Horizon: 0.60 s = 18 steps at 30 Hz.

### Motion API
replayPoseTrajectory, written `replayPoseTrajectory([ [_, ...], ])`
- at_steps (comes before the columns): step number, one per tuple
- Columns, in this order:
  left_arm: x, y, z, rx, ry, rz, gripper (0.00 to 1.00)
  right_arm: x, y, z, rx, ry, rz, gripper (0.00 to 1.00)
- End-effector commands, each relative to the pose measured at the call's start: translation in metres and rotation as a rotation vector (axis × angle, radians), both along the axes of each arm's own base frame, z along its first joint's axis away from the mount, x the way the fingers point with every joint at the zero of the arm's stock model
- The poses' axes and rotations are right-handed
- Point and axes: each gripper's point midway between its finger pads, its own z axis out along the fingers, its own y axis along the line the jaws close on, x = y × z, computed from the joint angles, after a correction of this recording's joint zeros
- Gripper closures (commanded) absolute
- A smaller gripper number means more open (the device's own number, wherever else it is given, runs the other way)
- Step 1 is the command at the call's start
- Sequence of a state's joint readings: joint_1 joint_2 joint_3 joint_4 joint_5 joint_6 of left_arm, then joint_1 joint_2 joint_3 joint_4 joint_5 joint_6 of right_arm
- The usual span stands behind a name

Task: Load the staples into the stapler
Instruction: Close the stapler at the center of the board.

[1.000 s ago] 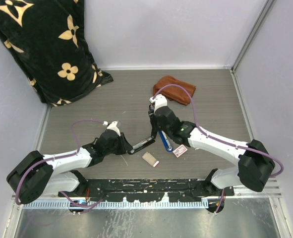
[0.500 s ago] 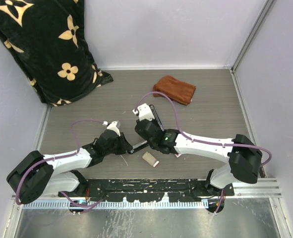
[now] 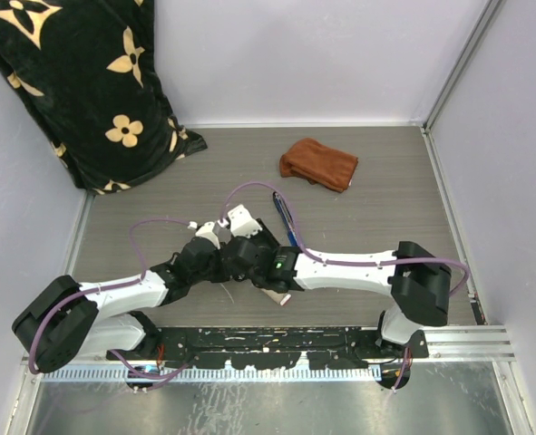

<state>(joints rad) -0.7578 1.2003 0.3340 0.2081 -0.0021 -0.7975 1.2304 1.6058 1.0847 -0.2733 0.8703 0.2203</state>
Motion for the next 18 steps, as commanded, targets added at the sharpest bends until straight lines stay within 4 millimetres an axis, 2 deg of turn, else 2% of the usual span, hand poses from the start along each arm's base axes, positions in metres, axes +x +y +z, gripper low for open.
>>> replayPoseTrajectory([
  [1,-0.012,0.004,-0.016,0.028,0.049,-0.024,0.82,-0.024,0.047,-0.021,0.178,0.125,0.045,0.60],
  [11,-0.011,0.002,-0.015,0.022,0.045,-0.026,0.82,-0.040,0.068,-0.040,0.119,0.137,0.061,0.58],
  [18,-0.010,0.001,-0.013,0.016,0.040,-0.026,0.82,-0.044,0.075,-0.042,0.107,0.140,0.061,0.54],
])
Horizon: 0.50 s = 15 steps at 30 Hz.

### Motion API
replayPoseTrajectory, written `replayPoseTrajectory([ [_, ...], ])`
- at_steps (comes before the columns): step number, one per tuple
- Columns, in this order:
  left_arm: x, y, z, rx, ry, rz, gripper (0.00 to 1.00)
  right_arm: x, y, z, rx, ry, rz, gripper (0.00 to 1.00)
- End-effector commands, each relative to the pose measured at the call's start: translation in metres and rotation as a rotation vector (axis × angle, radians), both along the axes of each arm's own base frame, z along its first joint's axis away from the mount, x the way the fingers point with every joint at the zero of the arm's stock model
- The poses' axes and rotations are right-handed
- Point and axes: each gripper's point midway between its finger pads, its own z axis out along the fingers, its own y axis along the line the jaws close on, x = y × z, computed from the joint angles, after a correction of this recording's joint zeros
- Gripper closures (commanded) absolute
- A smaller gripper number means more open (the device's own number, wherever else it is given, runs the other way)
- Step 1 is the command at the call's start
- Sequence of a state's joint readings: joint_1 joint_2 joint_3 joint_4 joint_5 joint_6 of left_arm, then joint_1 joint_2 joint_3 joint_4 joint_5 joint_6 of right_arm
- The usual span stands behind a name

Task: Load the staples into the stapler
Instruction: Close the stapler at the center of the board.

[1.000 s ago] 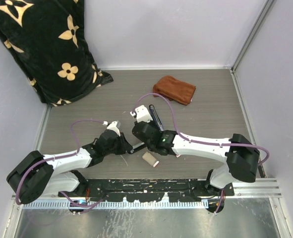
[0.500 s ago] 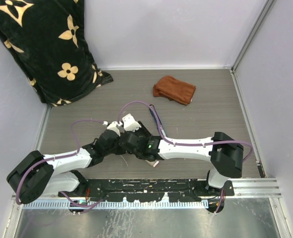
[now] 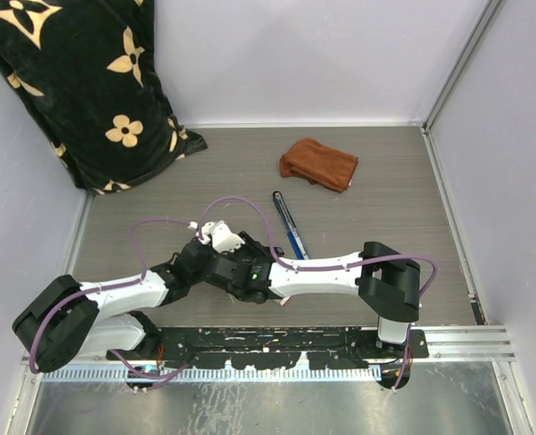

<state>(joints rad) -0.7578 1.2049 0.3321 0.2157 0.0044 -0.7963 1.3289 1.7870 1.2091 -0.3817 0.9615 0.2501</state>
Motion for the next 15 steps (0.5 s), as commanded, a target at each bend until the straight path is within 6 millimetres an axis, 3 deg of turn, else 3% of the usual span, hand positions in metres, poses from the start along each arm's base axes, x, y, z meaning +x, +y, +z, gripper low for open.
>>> replayPoseTrajectory([
  [1,-0.009,0.002,-0.012,0.020,0.039,-0.020,0.82,-0.024,0.048,-0.015,0.260,0.160,0.026,0.54],
  [15,-0.007,0.005,-0.011,0.032,0.029,-0.007,0.82,-0.039,0.054,0.012,0.366,0.198,0.145,0.25],
])
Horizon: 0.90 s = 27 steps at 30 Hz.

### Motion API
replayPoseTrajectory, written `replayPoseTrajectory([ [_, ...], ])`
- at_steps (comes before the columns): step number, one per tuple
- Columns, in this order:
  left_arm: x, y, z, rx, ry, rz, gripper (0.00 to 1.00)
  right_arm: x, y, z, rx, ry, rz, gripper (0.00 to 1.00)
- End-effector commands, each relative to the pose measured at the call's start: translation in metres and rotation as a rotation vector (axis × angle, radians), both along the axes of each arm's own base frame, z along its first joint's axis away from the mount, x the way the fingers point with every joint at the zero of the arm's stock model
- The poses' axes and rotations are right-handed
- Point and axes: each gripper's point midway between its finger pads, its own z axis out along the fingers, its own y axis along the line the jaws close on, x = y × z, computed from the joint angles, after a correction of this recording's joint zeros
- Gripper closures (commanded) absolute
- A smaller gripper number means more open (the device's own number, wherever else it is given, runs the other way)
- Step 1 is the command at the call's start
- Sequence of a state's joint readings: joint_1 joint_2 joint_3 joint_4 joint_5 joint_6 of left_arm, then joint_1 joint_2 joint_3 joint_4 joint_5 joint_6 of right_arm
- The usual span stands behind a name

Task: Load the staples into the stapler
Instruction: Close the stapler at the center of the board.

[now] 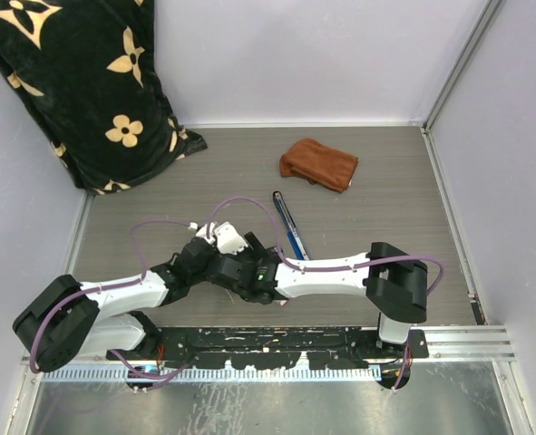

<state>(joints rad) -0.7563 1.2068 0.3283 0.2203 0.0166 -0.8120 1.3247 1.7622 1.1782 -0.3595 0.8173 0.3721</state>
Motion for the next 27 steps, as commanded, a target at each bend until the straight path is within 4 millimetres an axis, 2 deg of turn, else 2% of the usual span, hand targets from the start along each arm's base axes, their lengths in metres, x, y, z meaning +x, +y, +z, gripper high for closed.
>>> replayPoseTrajectory([
  [1,-0.006,0.007,-0.011,0.049,0.014,-0.006,0.82,-0.025,0.039,0.032,0.238,0.064,0.128,0.24],
  [8,-0.003,0.015,0.000,0.064,-0.029,0.010,0.71,-0.046,0.031,0.072,0.360,0.102,0.246,0.15],
  [12,-0.002,0.020,0.011,0.083,-0.052,0.016,0.59,-0.049,0.013,0.089,0.401,0.093,0.250,0.13],
  [15,-0.003,0.028,0.015,0.102,-0.061,0.035,0.50,-0.044,-0.003,0.091,0.406,0.097,0.217,0.13],
  [19,-0.008,0.045,0.015,0.147,-0.060,0.071,0.44,-0.033,-0.021,0.089,0.413,0.120,0.210,0.12],
  [24,-0.018,0.072,0.016,0.215,-0.033,0.141,0.35,-0.006,-0.042,0.078,0.448,0.219,0.237,0.12],
  [27,-0.021,0.080,0.027,0.197,-0.042,0.175,0.29,0.010,-0.049,0.068,0.463,0.266,0.241,0.12],
])
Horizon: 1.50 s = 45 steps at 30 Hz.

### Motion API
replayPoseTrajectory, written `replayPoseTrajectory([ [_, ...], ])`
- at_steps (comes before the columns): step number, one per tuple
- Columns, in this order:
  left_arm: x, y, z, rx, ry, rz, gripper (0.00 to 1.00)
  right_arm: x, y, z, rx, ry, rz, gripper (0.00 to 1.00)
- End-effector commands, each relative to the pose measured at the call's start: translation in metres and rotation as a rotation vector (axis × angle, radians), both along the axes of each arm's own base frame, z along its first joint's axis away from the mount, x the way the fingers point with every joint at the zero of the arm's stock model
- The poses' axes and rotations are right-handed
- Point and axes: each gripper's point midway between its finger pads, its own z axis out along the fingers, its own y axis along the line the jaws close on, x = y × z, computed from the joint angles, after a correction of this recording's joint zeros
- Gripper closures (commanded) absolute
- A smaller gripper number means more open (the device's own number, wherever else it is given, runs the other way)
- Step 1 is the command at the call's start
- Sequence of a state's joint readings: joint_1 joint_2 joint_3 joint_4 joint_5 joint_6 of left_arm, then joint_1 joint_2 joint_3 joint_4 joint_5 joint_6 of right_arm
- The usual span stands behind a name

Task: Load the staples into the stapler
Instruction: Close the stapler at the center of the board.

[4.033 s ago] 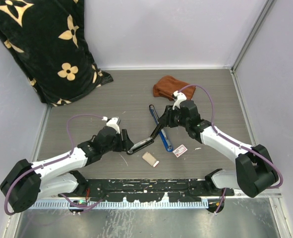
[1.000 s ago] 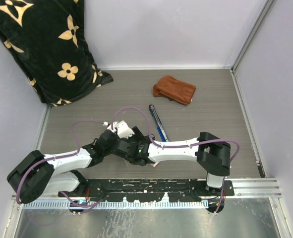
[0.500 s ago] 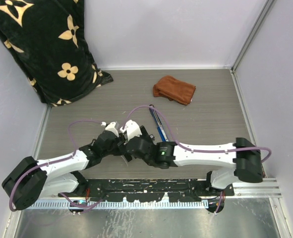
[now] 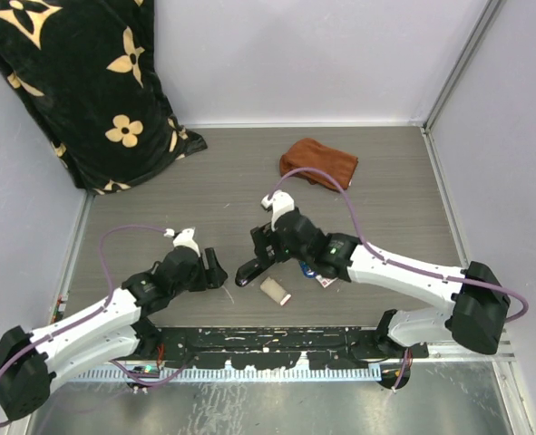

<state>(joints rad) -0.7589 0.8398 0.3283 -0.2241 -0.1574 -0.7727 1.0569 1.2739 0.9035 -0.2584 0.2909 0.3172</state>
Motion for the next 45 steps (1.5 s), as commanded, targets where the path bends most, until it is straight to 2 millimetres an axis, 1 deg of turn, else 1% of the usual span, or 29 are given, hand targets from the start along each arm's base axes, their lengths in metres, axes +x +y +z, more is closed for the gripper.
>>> replayPoseTrajectory([
  [1,-0.003,0.019,0.016,0.019,-0.014,0.071,0.28,0.012,0.005,0.007,0.099,0.053,0.103,0.12],
  [3,-0.004,0.015,0.026,-0.021,-0.025,0.057,0.24,0.020,0.008,0.000,0.130,0.080,0.153,0.12],
  [6,-0.007,0.008,0.043,-0.063,-0.015,0.017,0.18,0.020,0.023,-0.008,0.177,0.100,0.303,0.13],
  [9,-0.008,0.010,0.044,-0.040,0.034,-0.010,0.14,0.025,0.033,-0.019,0.199,0.079,0.382,0.13],
  [11,-0.006,0.011,0.044,-0.044,0.058,-0.023,0.13,0.034,0.037,-0.029,0.206,0.098,0.399,0.13],
  [14,-0.002,0.004,0.049,-0.076,0.069,-0.049,0.13,0.049,0.040,-0.048,0.191,0.135,0.384,0.14],
  [15,-0.001,0.003,0.051,-0.083,0.066,-0.053,0.10,0.056,0.041,-0.050,0.186,0.135,0.363,0.14],
  [18,0.001,0.001,0.056,-0.094,0.056,-0.058,0.08,0.072,0.032,-0.067,0.145,0.142,0.272,0.15],
  [20,0.001,0.001,0.057,-0.094,0.053,-0.059,0.07,0.074,0.026,-0.077,0.127,0.176,0.229,0.15],
  [23,0.001,0.002,0.059,-0.096,0.045,-0.059,0.07,0.062,0.018,-0.087,0.119,0.250,0.203,0.16],
  [24,0.001,0.002,0.059,-0.095,0.043,-0.060,0.06,0.057,0.015,-0.085,0.126,0.264,0.194,0.16],
  [25,0.001,0.003,0.060,-0.096,0.040,-0.059,0.06,0.052,0.012,-0.088,0.127,0.289,0.178,0.16],
  [28,0.001,0.002,0.063,-0.100,0.034,-0.061,0.06,0.036,0.001,-0.084,0.156,0.328,0.144,0.16],
  [33,0.003,0.002,0.067,-0.101,0.021,-0.065,0.05,0.004,-0.003,-0.075,0.237,0.384,0.184,0.15],
  [38,0.004,0.002,0.067,-0.094,0.018,-0.074,0.04,-0.023,-0.010,-0.086,0.233,0.427,0.238,0.15],
  [40,0.004,0.002,0.068,-0.098,0.020,-0.077,0.04,-0.033,-0.011,-0.091,0.224,0.429,0.259,0.15],
  [42,0.002,0.001,0.068,-0.102,0.026,-0.083,0.04,-0.042,-0.011,-0.092,0.210,0.412,0.284,0.12],
  [45,0.001,0.000,0.072,-0.111,0.023,-0.088,0.03,-0.050,-0.009,-0.095,0.153,0.351,0.294,0.10],
])
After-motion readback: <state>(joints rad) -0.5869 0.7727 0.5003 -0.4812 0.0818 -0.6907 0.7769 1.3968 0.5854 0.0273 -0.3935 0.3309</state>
